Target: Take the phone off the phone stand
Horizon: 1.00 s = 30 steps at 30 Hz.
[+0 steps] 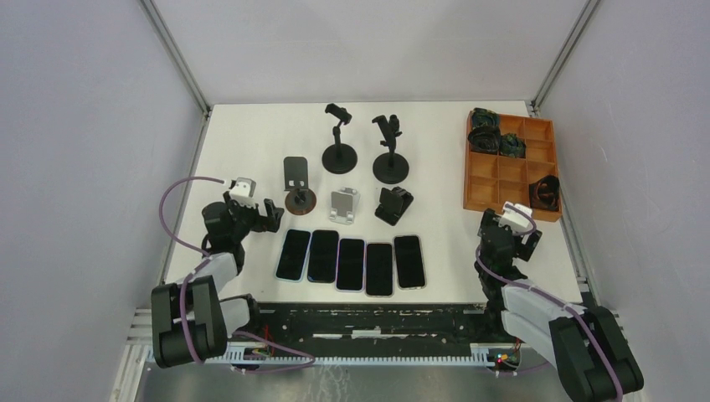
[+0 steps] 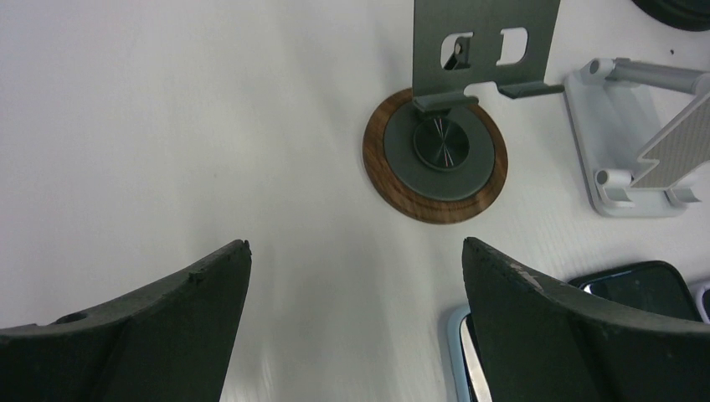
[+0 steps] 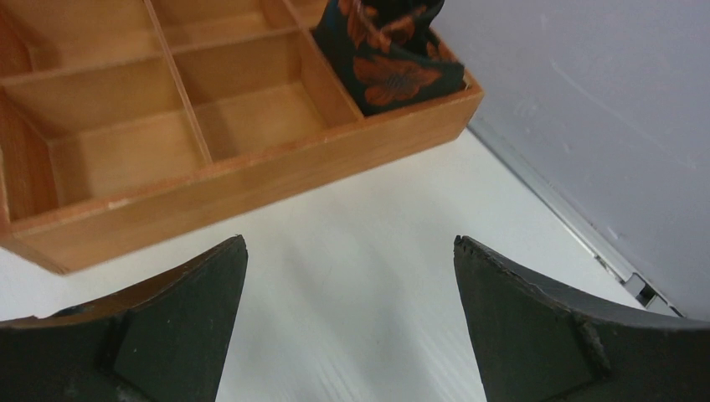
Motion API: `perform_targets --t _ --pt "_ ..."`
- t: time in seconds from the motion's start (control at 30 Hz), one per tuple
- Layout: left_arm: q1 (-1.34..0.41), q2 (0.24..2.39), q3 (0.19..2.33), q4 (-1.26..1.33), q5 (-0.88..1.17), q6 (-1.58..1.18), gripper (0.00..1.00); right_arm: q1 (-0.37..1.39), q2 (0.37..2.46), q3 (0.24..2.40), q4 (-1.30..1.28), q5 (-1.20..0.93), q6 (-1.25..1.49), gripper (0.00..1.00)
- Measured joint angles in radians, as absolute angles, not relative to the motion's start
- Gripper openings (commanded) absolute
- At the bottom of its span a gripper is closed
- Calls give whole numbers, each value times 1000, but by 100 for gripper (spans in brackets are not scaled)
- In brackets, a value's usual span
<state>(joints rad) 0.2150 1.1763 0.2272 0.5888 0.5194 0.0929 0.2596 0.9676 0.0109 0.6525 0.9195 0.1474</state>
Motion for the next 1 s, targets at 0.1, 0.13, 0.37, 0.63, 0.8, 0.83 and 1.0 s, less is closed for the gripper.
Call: perform_targets --t 0.1,0.13,0.37,0.63,0.8,0.83,1.0 --pt "215 1241 219 695 535 84 100 248 1005 11 796 932 92 98" --pt "215 1268 220 731 536 77 100 242 1017 11 838 932 76 98" --pt "215 1428 241 935 533 -6 100 215 1218 10 1119 891 -33 98" --pt "187 1497 191 1181 492 -39 100 213 1275 10 1264 811 -89 98" --pt "106 1520 84 1346 371 -38 100 206 1306 10 1335 664 -153 98" --pt "91 1536 79 1362 346 -37 100 200 1314 10 1344 632 -160 98" --pt "51 1548 193 1246 234 -37 100 183 1385 10 1411 545 -187 98"
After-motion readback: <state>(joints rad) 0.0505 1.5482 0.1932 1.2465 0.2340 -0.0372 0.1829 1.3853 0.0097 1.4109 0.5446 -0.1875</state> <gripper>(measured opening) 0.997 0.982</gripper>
